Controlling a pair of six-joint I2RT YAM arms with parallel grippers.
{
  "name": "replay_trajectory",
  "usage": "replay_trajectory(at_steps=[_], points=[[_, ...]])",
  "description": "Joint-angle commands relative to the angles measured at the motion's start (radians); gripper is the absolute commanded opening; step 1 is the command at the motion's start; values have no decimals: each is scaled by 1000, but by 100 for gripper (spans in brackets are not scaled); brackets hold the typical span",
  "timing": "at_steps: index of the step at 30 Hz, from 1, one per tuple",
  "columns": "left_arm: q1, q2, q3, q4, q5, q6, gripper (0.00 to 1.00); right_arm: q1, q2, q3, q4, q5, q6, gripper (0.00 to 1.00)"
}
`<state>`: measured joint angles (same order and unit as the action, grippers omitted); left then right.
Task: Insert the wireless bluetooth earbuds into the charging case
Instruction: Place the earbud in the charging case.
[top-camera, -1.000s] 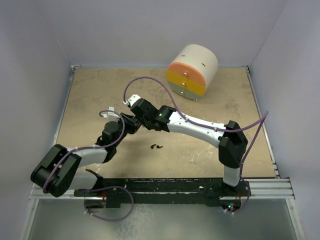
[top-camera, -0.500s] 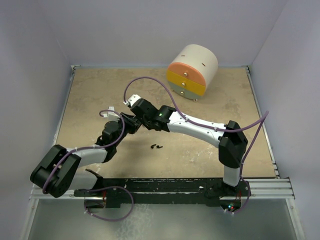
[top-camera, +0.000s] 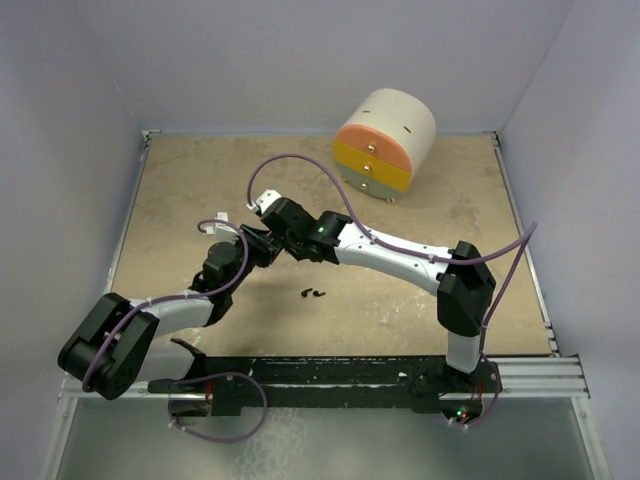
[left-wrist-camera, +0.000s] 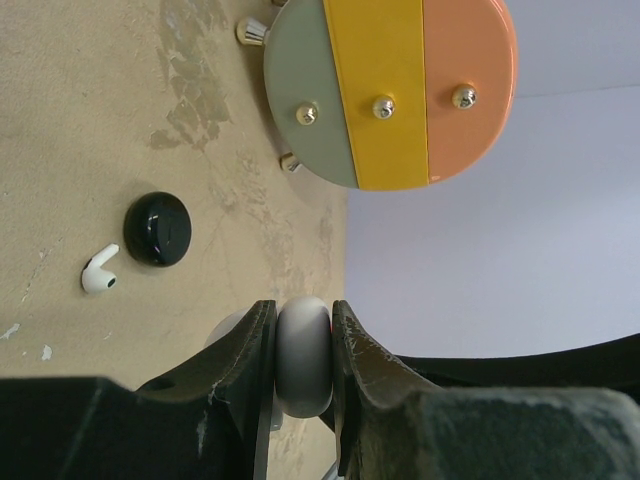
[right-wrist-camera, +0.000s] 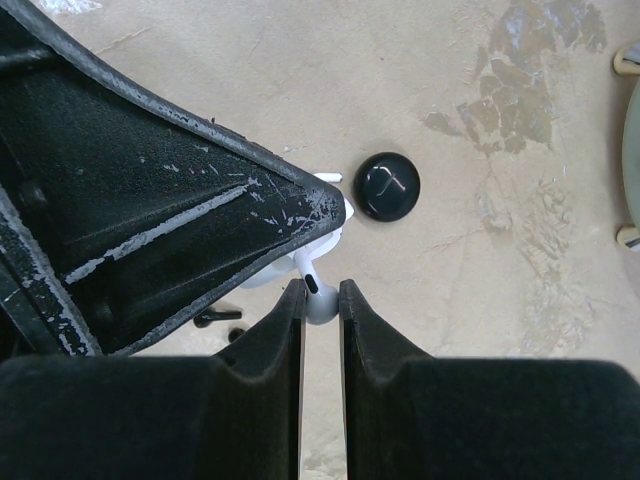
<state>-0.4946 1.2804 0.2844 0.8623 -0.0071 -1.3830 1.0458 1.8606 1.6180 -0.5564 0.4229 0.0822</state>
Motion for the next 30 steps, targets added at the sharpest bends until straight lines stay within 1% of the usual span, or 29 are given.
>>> replay_trajectory(at_steps=[1, 11, 12, 17, 24, 30], points=[[-7, -19, 43, 42, 7, 31, 0, -5, 3, 33, -19, -19, -12, 0], [-13, -6, 51, 57, 16, 33, 0, -5, 23, 46, -23, -35, -15, 0], [-13, -5, 50, 57, 15, 32, 0, -4, 24, 48, -24, -36, -15, 1], [-13, -5, 49, 58, 16, 30, 0, -4, 31, 51, -25, -42, -15, 11], [-13, -2, 40, 75, 14, 15, 0, -4, 31, 59, -23, -43, -16, 15], [-13, 26, 12, 157, 12, -32, 0, -5, 28, 60, -18, -46, -9, 17]])
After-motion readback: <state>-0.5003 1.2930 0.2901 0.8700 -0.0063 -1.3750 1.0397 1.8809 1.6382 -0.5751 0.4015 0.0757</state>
